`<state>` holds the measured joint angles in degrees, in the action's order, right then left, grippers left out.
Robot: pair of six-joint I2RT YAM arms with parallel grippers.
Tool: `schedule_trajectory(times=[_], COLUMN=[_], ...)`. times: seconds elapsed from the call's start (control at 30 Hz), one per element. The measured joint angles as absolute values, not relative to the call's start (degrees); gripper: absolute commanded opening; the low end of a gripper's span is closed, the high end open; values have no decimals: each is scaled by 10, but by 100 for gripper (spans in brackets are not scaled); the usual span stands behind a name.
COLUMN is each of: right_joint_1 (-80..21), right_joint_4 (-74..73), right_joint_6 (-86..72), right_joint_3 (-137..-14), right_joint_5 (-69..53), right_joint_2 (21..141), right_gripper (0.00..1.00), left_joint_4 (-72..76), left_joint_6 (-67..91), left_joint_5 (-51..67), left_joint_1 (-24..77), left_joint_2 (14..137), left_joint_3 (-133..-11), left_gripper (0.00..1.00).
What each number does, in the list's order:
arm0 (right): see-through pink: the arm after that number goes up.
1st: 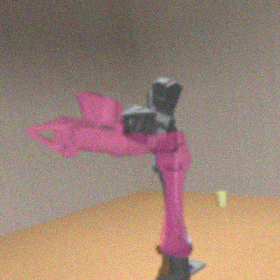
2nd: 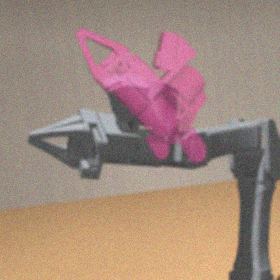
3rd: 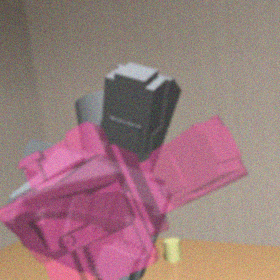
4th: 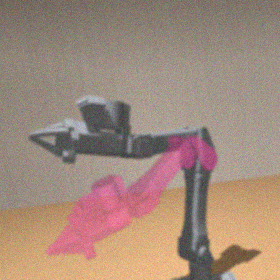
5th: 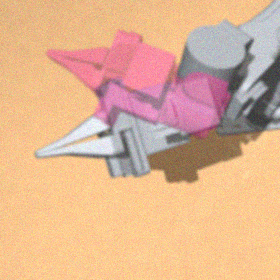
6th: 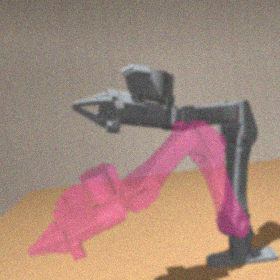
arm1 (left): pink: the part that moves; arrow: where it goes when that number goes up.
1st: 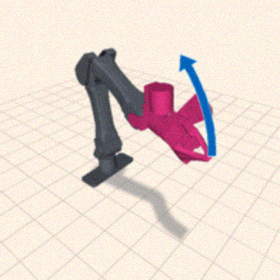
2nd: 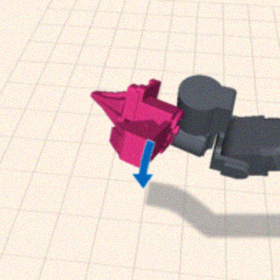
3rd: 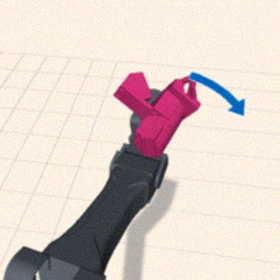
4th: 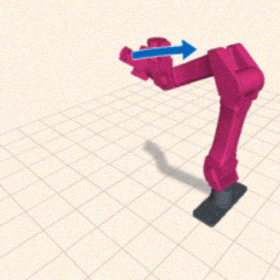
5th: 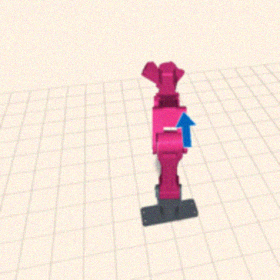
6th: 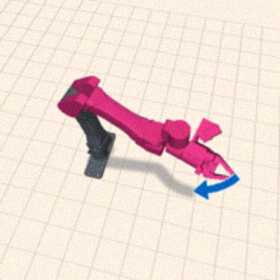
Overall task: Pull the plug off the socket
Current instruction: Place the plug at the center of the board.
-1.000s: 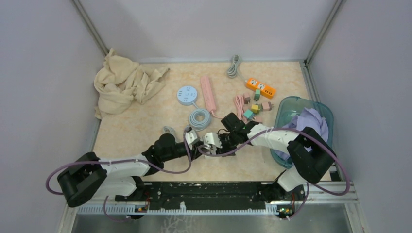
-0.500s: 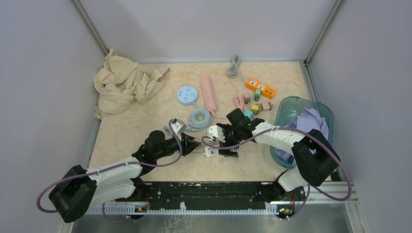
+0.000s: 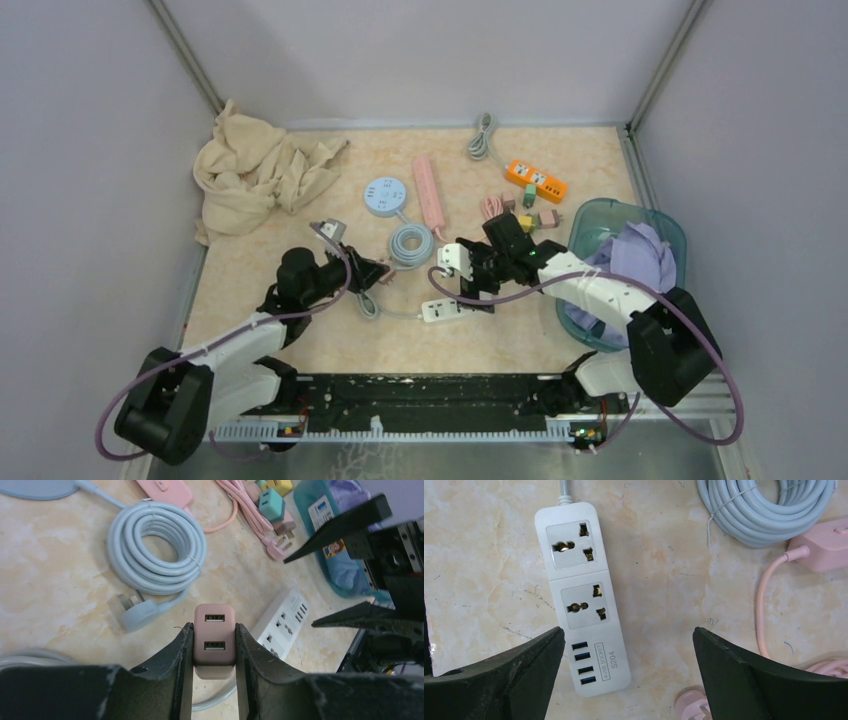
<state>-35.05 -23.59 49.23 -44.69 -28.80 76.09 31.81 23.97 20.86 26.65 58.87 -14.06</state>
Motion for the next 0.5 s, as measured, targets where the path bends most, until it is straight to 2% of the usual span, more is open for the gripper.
schedule_trajectory(times=[0.2, 0.33, 0.5], right_joint_1=[-350, -350, -350], right_joint_4=[-235, -234, -232], right_joint_6=[492, 492, 492], right_joint_3=[-447, -447, -447], right_joint_5=[-288, -288, -288], right_joint_2=[757, 753, 745], right_gripper=[99, 99, 99], left_joint_4=[364, 371, 318], left_joint_6=[337, 402, 467], left_joint_5=[277, 281, 237], left_joint_1=[161, 108, 67], left_joint_2=[681, 742, 805], left_joint_3=[-174, -204, -264], left_gripper=[0, 1, 10])
